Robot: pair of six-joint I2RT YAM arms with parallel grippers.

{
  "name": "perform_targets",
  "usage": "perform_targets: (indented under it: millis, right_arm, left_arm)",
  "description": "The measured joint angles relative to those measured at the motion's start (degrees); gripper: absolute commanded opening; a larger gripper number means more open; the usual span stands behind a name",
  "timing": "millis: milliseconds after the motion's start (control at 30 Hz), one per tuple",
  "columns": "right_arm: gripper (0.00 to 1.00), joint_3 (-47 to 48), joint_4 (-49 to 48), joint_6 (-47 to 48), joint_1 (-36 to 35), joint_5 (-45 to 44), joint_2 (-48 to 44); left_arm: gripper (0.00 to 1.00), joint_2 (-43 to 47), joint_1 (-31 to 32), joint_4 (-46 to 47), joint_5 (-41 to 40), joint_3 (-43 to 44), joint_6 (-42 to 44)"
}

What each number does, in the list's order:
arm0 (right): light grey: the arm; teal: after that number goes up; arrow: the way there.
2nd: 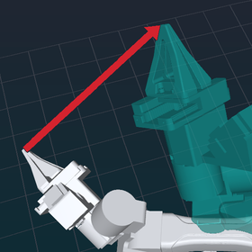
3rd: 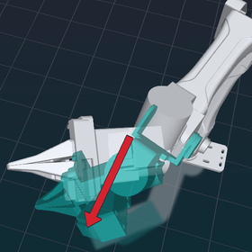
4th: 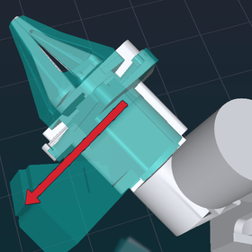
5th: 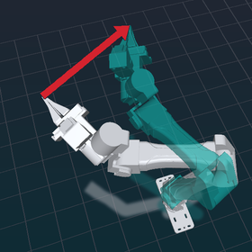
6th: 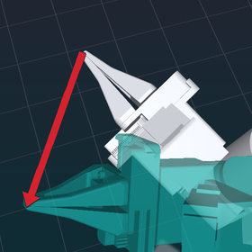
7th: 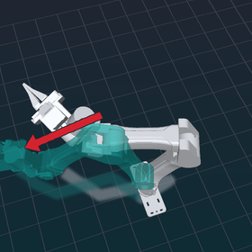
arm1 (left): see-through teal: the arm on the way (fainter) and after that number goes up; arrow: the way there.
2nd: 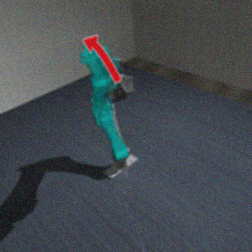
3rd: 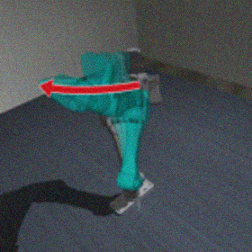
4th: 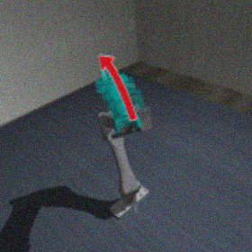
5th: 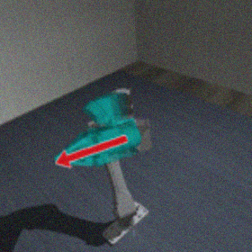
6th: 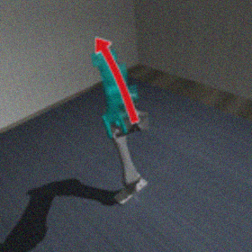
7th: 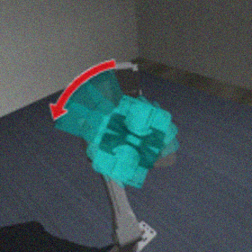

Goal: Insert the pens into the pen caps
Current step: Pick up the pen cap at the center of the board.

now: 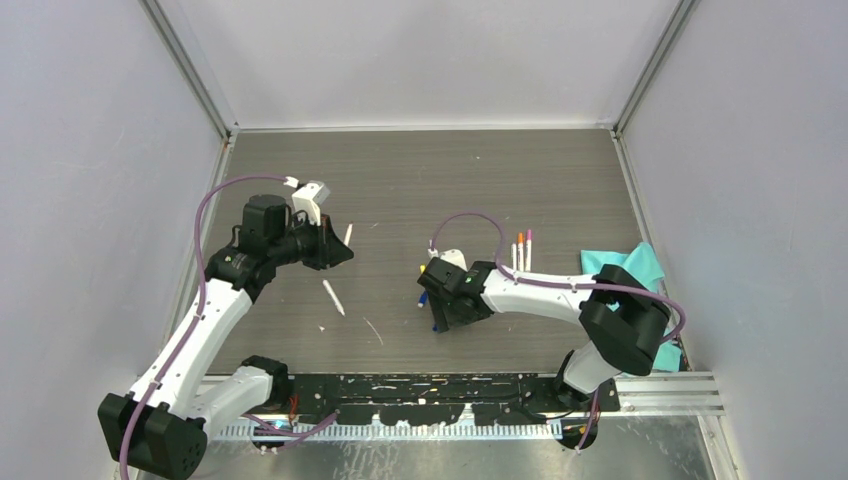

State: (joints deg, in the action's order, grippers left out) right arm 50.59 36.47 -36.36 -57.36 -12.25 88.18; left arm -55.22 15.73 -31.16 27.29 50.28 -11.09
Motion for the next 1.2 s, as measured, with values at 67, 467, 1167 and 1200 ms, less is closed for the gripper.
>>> perform_targets:
  millis: [67, 467, 1167, 1200]
  right_arm:
    - [0.69, 0.00, 0.00, -0.04, 0.00, -0.52, 0.42]
    - [0.69, 0.59, -0.44, -0.17, 0.00, -2.32, 2.86]
    - [0.67, 5.31, -1.46, -0.07, 0.61, -3.06, 5.86]
    - [0.65, 5.31, -1.31, -0.46, 0.61, -2.99, 4.98]
  left_arm:
    - [0.00, 0.00, 0.00, 0.02, 0.00, 0.00, 0.00]
    - [0.00, 0.02, 0.00, 0.00, 0.00, 0.00, 0.00]
    - [0.00, 0.28, 0.00, 0.02, 0.00, -0.02, 0.00]
    - [0.00, 0.39, 0.00, 0.00, 0.00, -0.02, 0.00]
